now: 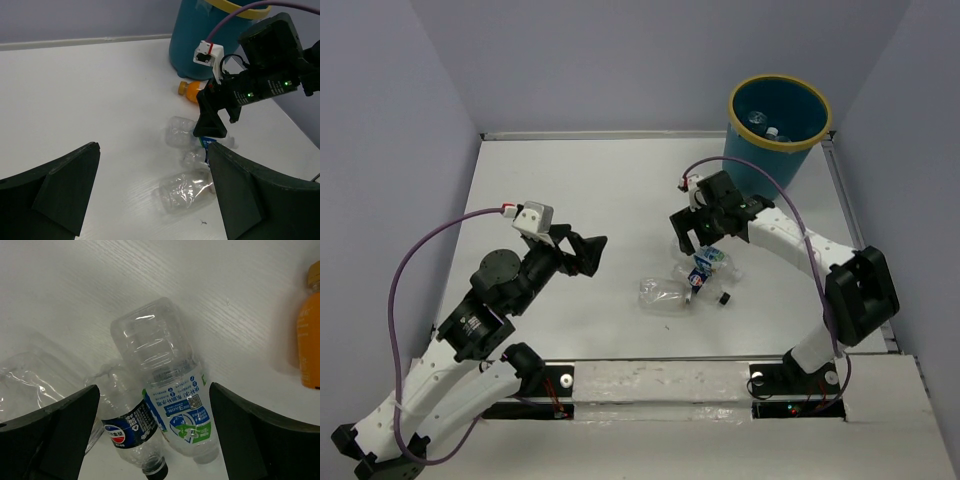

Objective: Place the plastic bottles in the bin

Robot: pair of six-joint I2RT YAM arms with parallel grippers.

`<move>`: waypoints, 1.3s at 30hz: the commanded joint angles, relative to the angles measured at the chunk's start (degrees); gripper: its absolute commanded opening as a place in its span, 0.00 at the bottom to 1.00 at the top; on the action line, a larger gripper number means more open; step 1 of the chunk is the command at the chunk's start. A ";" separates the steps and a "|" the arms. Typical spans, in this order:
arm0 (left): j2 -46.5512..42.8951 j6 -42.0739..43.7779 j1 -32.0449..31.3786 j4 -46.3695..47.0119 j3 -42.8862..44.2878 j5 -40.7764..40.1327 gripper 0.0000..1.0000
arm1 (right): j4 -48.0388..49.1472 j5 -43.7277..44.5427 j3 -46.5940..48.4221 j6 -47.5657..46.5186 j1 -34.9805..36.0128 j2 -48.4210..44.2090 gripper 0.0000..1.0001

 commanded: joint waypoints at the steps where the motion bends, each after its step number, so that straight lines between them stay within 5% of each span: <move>1: 0.94 0.51 -0.30 1.85 -0.04 0.54 0.99 | -1.08 -0.81 6.09 -3.92 0.40 4.58 0.96; 11: 1.30 0.78 -0.30 1.68 0.05 0.71 0.99 | -3.98 -1.42 12.33 -7.17 0.40 13.63 0.95; 25: 2.70 0.95 -0.21 1.41 0.22 1.41 0.99 | -3.19 8.68 20.16 -8.84 0.40 13.04 0.45; 30: 2.79 0.95 -0.21 1.41 0.31 1.59 0.99 | -3.01 5.70 20.96 -8.75 0.40 9.60 0.55; 34: 2.70 0.95 -0.21 1.41 0.22 1.50 0.99 | -4.32 5.61 18.59 -8.75 0.40 12.23 0.90; 39: 3.05 0.95 -0.21 1.41 0.22 1.85 0.99 | -4.33 7.79 16.82 -9.01 0.40 15.83 0.97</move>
